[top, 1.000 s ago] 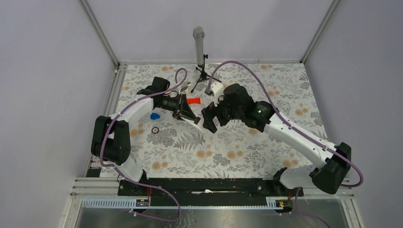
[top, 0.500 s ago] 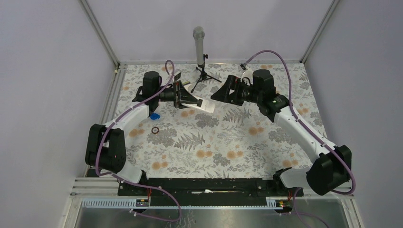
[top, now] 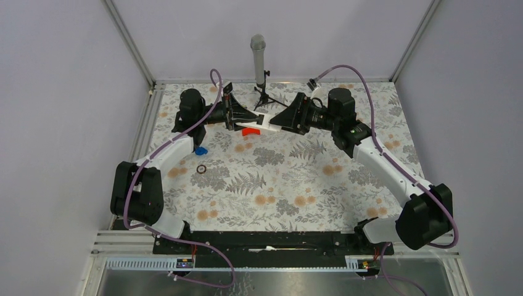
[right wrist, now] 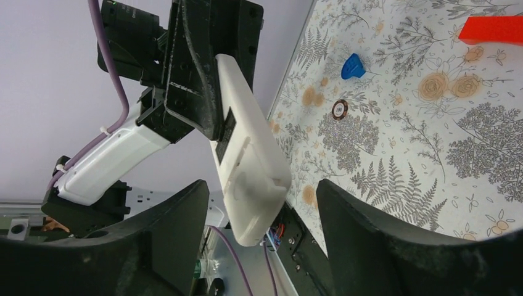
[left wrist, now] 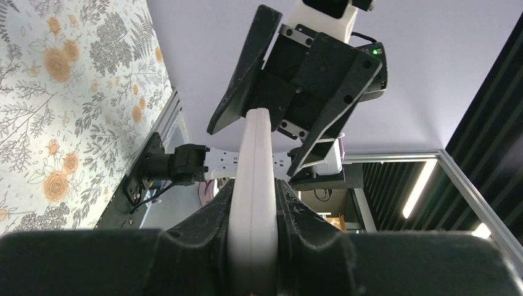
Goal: Load the batteries into the remote control
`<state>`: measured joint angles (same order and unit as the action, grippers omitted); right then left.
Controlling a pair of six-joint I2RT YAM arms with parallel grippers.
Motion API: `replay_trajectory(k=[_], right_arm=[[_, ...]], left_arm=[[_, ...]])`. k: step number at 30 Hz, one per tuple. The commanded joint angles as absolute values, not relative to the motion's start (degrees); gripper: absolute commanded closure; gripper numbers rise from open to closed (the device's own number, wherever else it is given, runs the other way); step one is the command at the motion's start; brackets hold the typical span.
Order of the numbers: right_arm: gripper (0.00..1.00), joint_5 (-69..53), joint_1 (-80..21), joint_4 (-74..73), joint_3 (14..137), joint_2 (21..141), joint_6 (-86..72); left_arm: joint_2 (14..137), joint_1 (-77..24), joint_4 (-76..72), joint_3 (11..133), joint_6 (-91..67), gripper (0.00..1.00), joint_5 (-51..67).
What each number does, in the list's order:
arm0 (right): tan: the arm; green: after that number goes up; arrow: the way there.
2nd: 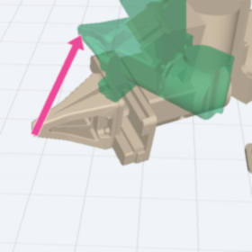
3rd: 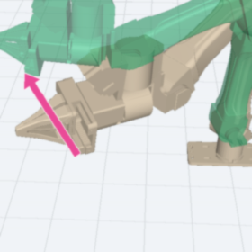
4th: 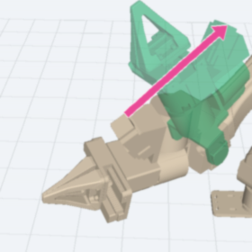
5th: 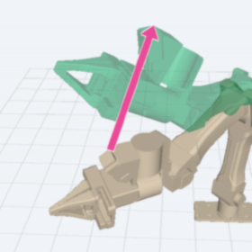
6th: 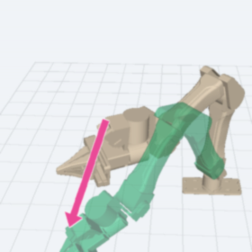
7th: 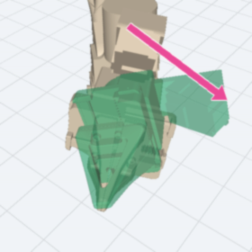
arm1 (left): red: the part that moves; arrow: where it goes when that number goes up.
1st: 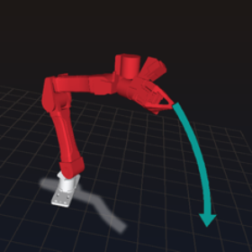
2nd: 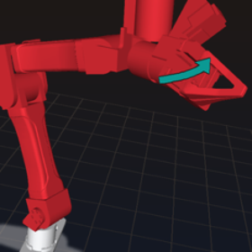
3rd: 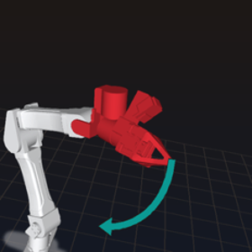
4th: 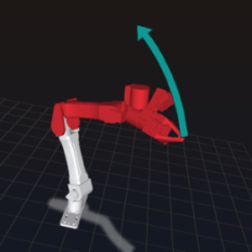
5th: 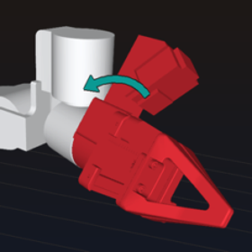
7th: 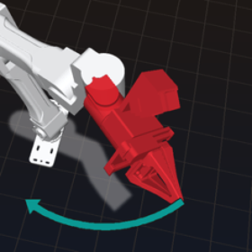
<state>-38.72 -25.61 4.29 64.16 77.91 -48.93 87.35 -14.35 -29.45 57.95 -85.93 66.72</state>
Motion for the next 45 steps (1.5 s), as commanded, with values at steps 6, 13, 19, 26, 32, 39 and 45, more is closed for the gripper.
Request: replay_trajectory(k=[6,13,19,26,32,39,45], right_arm=[[0.45,-41.13,-25.58,10.52,62.87,79.19,-52.93],[0.54,-42.71,-25.68,15.17,62.48,82.11,-54.9],[0.6,-43.96,-25.66,17.77,62.25,83.57,-55.83],[0.7,-44.37,-25.73,20.49,61.23,83.85,-56.41],[0.72,-44.62,-25.83,27.03,59.83,84.99,-59.24],[0.72,-45.67,-27.19,33.05,60.14,88.04,-61.33],[0.73,-46.26,-27.42,36.89,60.46,89.38,-62.94]], left_arm=[[85.57,-14.24,-47.12,57.24,-96.73,1.0,65.68],[85.05,-16.18,-48.99,57.7,-98.26,1.0,64.35],[85.67,-19.01,-49.36,59.46,-98.65,1.0,62.73],[85.41,-19.75,-49.16,59.48,-98.79,1.0,62.2],[84.61,-20.74,-50.36,58.32,-100.6,1.0,60.82],[84.49,-21.78,-52.24,59.15,-102.77,1.0,59.62],[84.9,-22.41,-53.63,58.75,-103.85,1.0,60.03]])
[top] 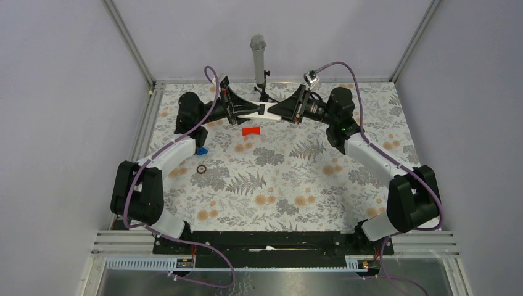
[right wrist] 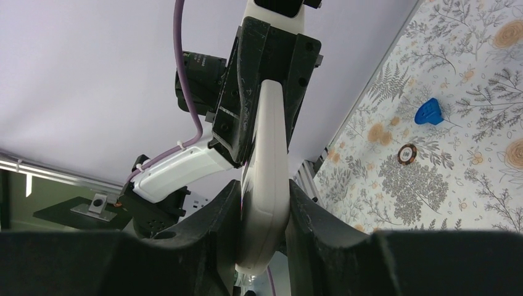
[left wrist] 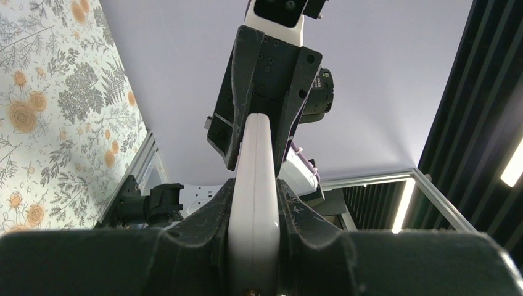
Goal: Load the batteries into the remote control
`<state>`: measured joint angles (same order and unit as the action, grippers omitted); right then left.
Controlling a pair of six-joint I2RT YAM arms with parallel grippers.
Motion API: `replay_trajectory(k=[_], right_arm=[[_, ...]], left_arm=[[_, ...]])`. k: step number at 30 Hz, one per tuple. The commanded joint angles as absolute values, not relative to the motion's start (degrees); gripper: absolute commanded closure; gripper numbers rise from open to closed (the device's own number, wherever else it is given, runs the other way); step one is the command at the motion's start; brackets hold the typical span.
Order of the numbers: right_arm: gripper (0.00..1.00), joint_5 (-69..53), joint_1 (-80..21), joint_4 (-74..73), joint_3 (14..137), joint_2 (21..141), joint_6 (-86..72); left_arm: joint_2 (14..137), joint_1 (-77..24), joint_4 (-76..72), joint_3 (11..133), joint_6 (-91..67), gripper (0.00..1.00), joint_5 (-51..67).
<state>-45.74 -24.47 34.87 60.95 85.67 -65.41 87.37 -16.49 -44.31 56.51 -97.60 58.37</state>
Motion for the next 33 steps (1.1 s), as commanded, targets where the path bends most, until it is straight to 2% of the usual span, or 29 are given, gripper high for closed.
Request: replay_trajectory(k=[1,5,7,12,13,14,23,27,33], right_arm=[[0.72,-46.4,-27.42,37.19,60.47,89.38,-63.07],[0.66,-46.56,-27.44,36.45,61.01,88.89,-62.61],[0.56,-46.25,-27.34,35.64,61.36,87.79,-61.3],[0.11,-45.75,-26.57,32.75,61.97,82.45,-55.11],[0.04,-46.55,-26.26,32.7,61.96,81.34,-54.12],[0.01,-47.51,-25.94,32.73,62.01,80.26,-53.26],[0.01,-52.06,-23.32,26.97,59.06,74.12,-45.56],[0.16,-59.9,-23.03,28.81,57.86,74.32,-42.91],[0.37,-65.15,-23.05,16.38,62.11,77.7,-33.16]], left_arm=[[84.88,-22.41,-53.4,58.72,-103.57,1.0,60.1],[84.6,-22.21,-49.84,58.78,-100.25,1.0,60.47],[84.2,-21.59,-44.8,58.95,-95.62,1.0,60.76],[83.13,-18.98,-21.91,60.91,-76.16,1.0,60.84],[83.13,-18.52,-18.97,61.46,-73.3,1.0,61.16],[83.19,-18.2,-16.83,61.91,-71.38,1.0,61.54],[82.25,-17.67,-13.1,64.74,-63.58,1.0,67.39],[81.13,-17.67,-14.8,64.74,-62.33,1.0,70.25],[78.47,-17.67,-17.14,64.57,-60.7,1.0,72.45]])
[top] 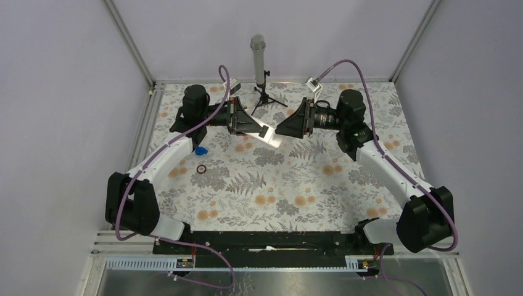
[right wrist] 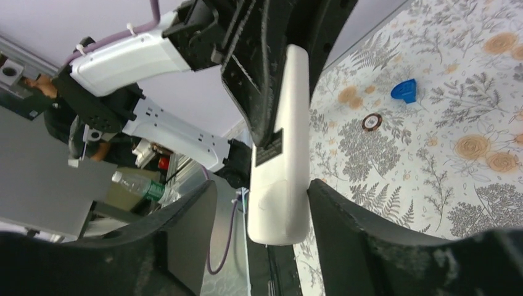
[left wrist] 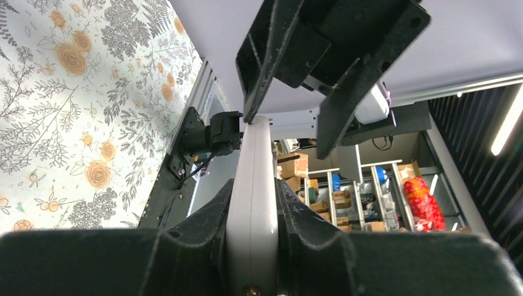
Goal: Load the batteries into the remote control
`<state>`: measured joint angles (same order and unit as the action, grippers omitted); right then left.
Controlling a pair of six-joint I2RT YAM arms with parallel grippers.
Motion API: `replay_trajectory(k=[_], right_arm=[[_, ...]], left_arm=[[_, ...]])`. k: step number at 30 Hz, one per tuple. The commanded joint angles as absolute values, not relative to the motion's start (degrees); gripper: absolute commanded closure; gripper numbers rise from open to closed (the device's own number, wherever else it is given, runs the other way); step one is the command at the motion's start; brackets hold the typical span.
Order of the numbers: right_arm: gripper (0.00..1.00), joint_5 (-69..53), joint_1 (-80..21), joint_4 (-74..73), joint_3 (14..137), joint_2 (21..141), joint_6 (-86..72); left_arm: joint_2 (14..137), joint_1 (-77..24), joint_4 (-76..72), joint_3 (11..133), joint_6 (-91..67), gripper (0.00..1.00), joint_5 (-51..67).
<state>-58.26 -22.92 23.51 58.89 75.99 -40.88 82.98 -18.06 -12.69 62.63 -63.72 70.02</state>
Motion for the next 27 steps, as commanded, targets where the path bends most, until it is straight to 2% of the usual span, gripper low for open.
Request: replay_trajectory(k=[1,14,16,18,20,21,22,23,26,27], right_arm=[[0.39,-64.88,-23.03,15.48,62.27,77.84,-32.24],[0.56,-64.77,-26.26,18.84,63.46,82.25,-33.66],[0.63,-64.32,-26.53,20.56,63.67,83.34,-35.36],[0.76,-63.8,-26.54,23.18,63.57,84.13,-37.54],[0.87,-63.05,-26.54,26.18,63.04,84.46,-40.22],[0.93,-62.49,-26.54,27.13,62.76,84.48,-40.96],[1.0,-61.53,-26.54,27.28,62.57,84.4,-41.1],[1.0,-60.38,-26.54,26.79,62.43,84.03,-40.83],[1.0,-55.23,-26.54,20.96,62.61,82.17,-35.79],[1.0,-52.74,-26.56,18.03,62.73,81.29,-33.3]], left_arm=[[78.19,-17.67,-17.09,64.55,-60.31,1.0,72.57],[78.12,-17.83,-17.49,64.95,-59.3,1.0,72.44],[77.98,-17.84,-17.41,64.95,-58.89,1.0,72.51],[77.69,-17.9,-17.17,64.72,-58.04,0.99,72.44],[77.16,-17.91,-16.2,64.54,-56.52,0.95,72.15],[76.97,-17.87,-14.59,64.7,-54.95,0.89,71.64],[76.7,-17.85,-11.65,65.06,-52.52,0.76,70.64],[76.38,-17.78,-6.84,65.81,-48.7,0.66,68.69],[74.78,-17.75,11.96,69.94,-34.6,0.26,57.01],[74.46,-17.71,16.34,70.91,-31.9,0.17,52.42]])
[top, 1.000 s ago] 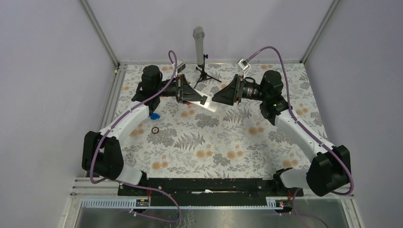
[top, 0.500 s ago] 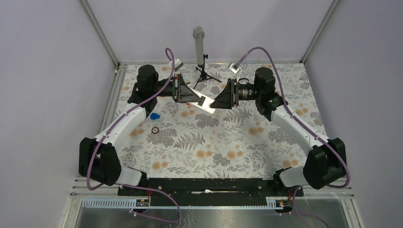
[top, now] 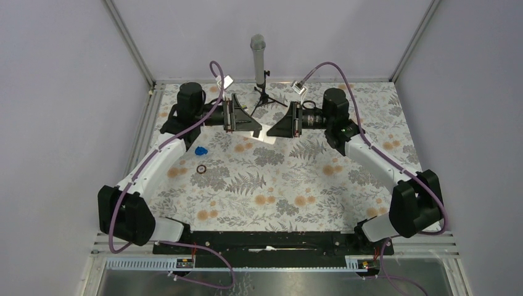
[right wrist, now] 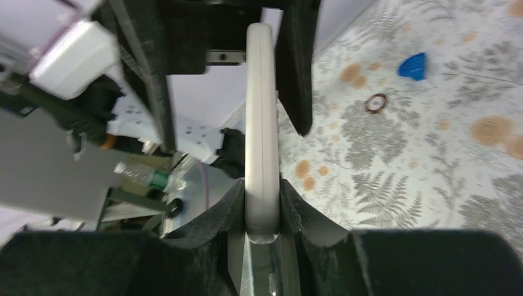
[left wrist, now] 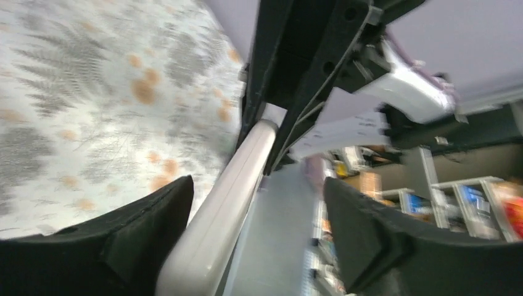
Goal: Load the batteries into the remote control
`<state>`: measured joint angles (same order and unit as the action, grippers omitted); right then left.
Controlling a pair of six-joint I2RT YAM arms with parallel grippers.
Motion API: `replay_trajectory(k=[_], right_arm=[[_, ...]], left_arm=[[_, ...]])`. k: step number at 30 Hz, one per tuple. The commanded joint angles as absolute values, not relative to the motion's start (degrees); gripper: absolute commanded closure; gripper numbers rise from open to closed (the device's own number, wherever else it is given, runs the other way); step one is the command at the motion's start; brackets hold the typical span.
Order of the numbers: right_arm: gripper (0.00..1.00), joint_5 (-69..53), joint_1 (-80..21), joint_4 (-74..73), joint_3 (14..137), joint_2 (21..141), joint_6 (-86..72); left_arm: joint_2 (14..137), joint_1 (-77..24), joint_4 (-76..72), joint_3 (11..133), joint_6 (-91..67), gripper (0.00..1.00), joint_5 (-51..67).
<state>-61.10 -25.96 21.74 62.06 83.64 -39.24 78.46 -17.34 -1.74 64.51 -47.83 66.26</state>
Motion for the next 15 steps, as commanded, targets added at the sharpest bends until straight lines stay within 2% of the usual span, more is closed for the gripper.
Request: replay_trajectory(k=[1,2,3,9,12,15], right_arm=[[1.0,-50.24,-26.55,15.12,62.82,80.46,-31.01],[1.0,-47.25,-26.54,12.13,62.79,79.67,-28.57],[1.0,-44.36,-26.52,9.38,62.64,78.91,-26.29],[1.0,-24.64,-26.54,-4.43,60.53,76.34,-16.33],[1.0,-8.62,-26.65,-7.5,56.41,75.13,-12.57],[1.0,7.7,-27.67,-7.59,51.93,75.52,-8.52]], left_arm=[[74.3,-17.54,19.58,71.63,-29.97,0.09,48.19],[74.13,-17.35,21.79,71.93,-28.88,0.03,44.14],[74.1,-17.01,23.17,72.0,-28.35,0.01,41.37],[72.78,-15.82,27.87,69.25,-27.96,0.01,23.84],[71.52,-15.69,30.18,68.17,-28.3,0.01,13.69],[70.12,-15.64,31.0,67.38,-28.56,0.01,9.07]])
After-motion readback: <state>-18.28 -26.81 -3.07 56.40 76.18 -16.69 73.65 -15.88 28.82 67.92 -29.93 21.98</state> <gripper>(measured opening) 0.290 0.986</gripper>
